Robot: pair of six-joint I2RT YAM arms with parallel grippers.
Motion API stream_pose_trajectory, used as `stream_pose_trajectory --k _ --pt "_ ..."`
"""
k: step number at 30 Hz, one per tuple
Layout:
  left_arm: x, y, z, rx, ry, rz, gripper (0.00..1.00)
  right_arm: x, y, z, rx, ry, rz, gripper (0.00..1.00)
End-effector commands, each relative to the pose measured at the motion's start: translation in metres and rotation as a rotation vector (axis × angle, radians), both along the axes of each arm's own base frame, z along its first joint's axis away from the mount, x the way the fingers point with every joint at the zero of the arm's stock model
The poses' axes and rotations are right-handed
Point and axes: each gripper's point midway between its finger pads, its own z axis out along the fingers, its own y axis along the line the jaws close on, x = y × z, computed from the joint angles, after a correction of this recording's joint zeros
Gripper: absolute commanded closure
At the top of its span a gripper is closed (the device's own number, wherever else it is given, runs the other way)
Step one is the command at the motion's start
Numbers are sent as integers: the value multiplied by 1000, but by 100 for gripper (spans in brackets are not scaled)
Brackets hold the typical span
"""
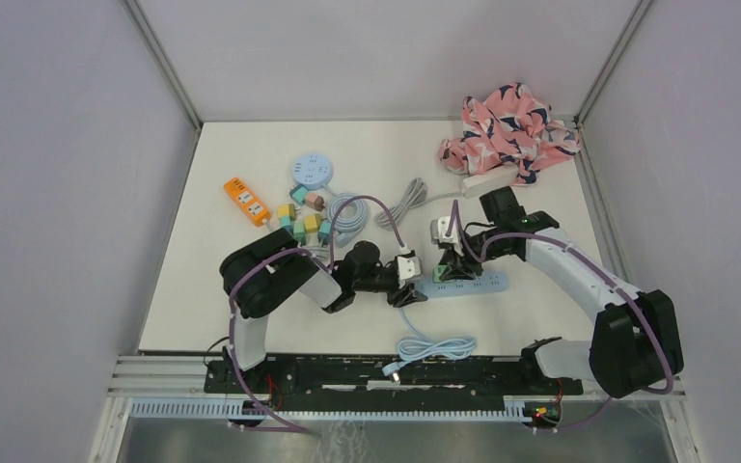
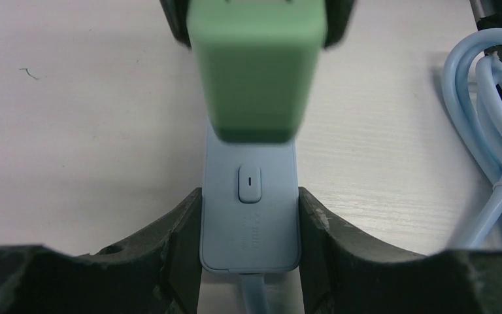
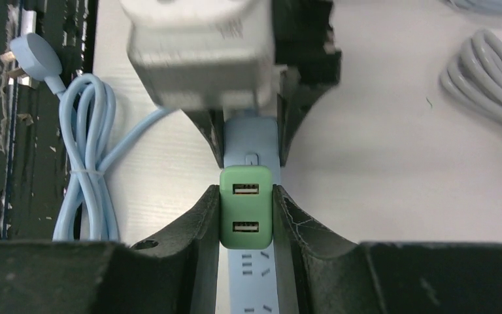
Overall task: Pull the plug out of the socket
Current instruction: Remove the plug from the socket.
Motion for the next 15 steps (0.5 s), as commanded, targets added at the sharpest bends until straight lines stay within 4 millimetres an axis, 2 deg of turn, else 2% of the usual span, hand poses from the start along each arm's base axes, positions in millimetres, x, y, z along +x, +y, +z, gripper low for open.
stream_pose_trajectory --k 1,3,5,8,12,13,15 --pt "4 4 -15 51 35 30 97 7 26 5 18 6 -16 100" --pt "6 6 -12 39 30 47 97 13 21 15 14 29 -42 100" --pt "8 7 -2 7 38 80 89 20 9 25 48 45 -85 100" --pt "15 10 18 -59 57 165 52 25 -8 38 109 74 -159 100" --pt "21 17 53 -154 69 257 18 33 -10 57 208 185 -254 100" --pt "22 19 62 -172 68 273 12 35 -9 60 223 212 -273 100" --pt "24 23 77 -192 77 310 8 37 -6 65 247 274 -296 100"
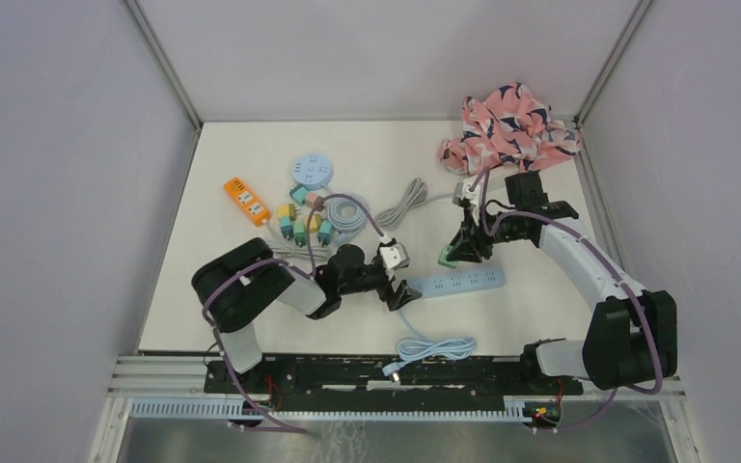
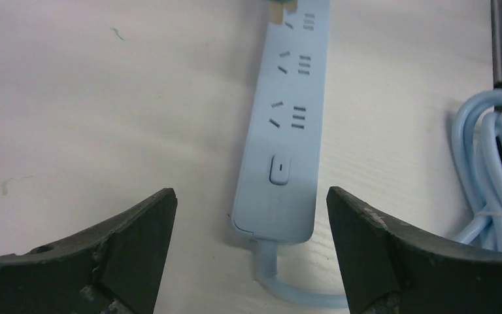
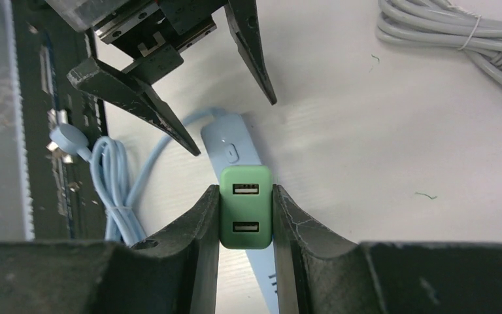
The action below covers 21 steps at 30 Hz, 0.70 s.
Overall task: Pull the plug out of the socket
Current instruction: Remove the plug from the socket, then place the plug at the center of the board.
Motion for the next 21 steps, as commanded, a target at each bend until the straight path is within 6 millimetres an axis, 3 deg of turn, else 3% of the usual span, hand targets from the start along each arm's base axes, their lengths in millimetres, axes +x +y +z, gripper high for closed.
stream_pose_trajectory --k 1,4,14,21 --pt "21 1 69 -155 -17 152 7 6 18 41 158 110 -40 100" --pt "27 11 85 -145 17 229 0 8 23 48 210 192 -58 100" --pt "50 44 152 -264 109 513 1 19 24 63 326 350 -125 100" --pt "44 39 187 -328 149 464 0 28 21 68 353 420 -190 100"
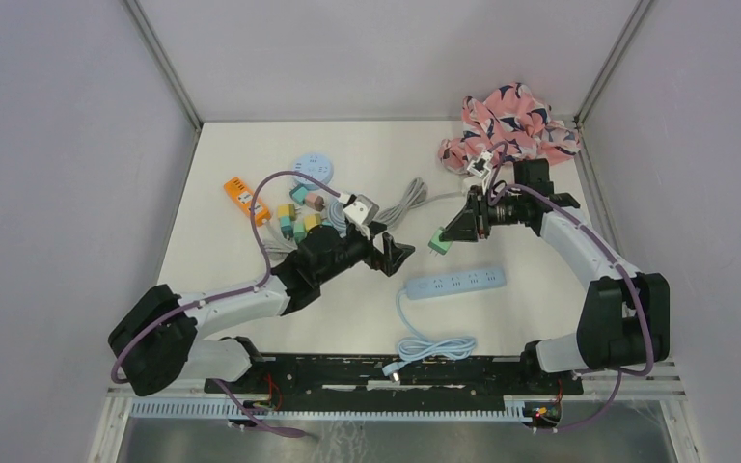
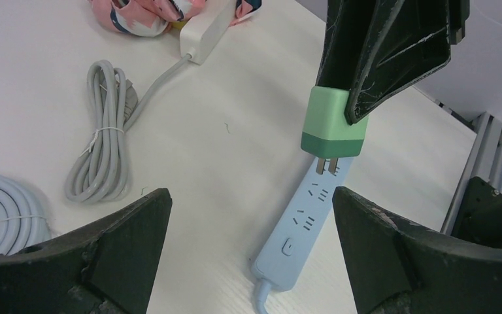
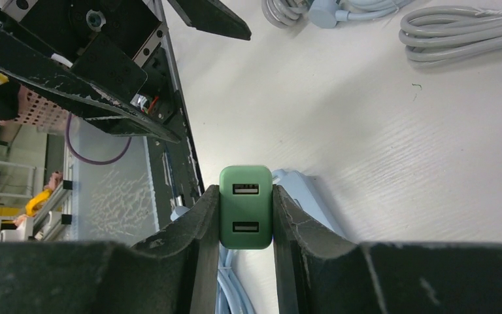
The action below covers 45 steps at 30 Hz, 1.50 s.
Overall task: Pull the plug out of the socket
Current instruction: Place the plug at the center of the board.
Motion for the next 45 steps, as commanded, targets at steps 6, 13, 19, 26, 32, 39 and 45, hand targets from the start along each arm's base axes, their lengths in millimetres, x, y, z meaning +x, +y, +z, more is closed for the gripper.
stream_pose_trajectory --k 6,13,19,26,32,39,45 --pt "6 -12 61 -135 103 28 0 14 4 26 89 65 -33 100" --pt "12 -8 76 -149 167 90 3 17 4 23 99 130 -45 100" --pt "18 -10 61 -9 270 192 5 17 5 22 104 157 -49 100" --pt "7 -23 55 182 181 317 5 20 5 18 107 190 -51 100" --pt "8 -40 55 231 174 342 8 21 4 15 101 205 -64 100" --pt "5 -55 60 218 185 309 9 24 4 13 99 242 -82 100" --pt "7 -65 55 216 206 301 13 25 4 10 97 274 -95 100"
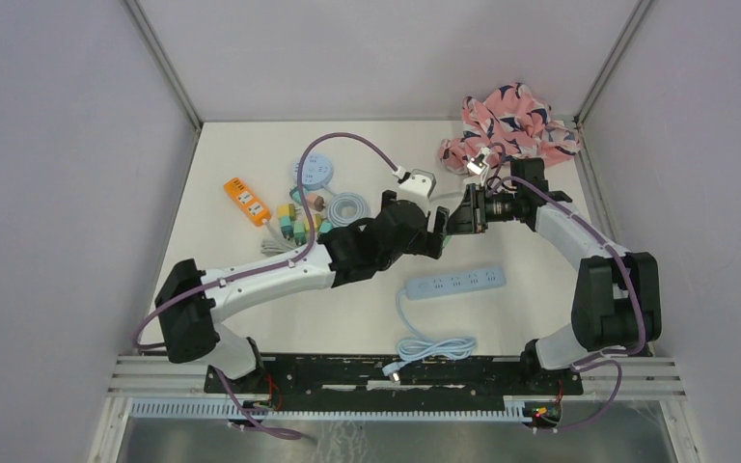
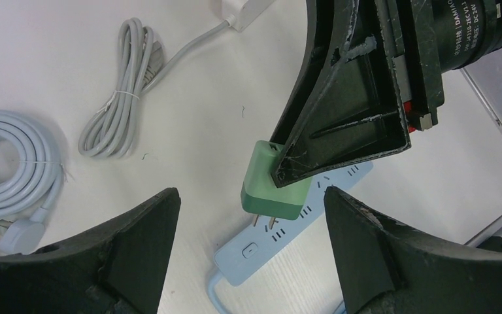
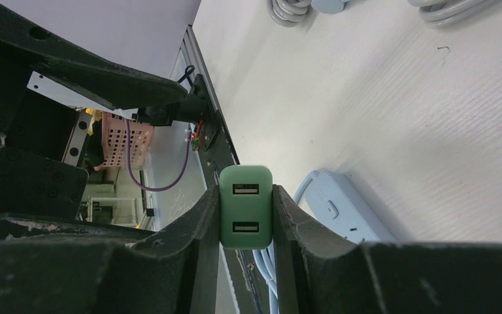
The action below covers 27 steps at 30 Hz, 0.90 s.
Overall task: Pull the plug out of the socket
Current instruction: Place the plug at the center of the board.
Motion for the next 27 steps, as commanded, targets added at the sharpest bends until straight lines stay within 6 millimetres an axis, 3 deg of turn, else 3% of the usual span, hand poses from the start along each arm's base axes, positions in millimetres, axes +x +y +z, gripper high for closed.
stream_pose_trajectory --k 1,8,15,21,27 --pt "5 -11 15 -30 -16 8 15 12 1 16 25 -37 -5 100" --pt "3 -22 5 6 22 -28 24 17 0 9 9 16 -39 100" --pt "-6 -29 -17 80 41 -126 26 18 1 8 12 38 -39 100" --pt "1 -35 -41 172 72 -114 28 17 1 7 14 44 -38 99" --pt "13 -35 -43 220 37 -80 40 17 1 7 16 49 -35 98"
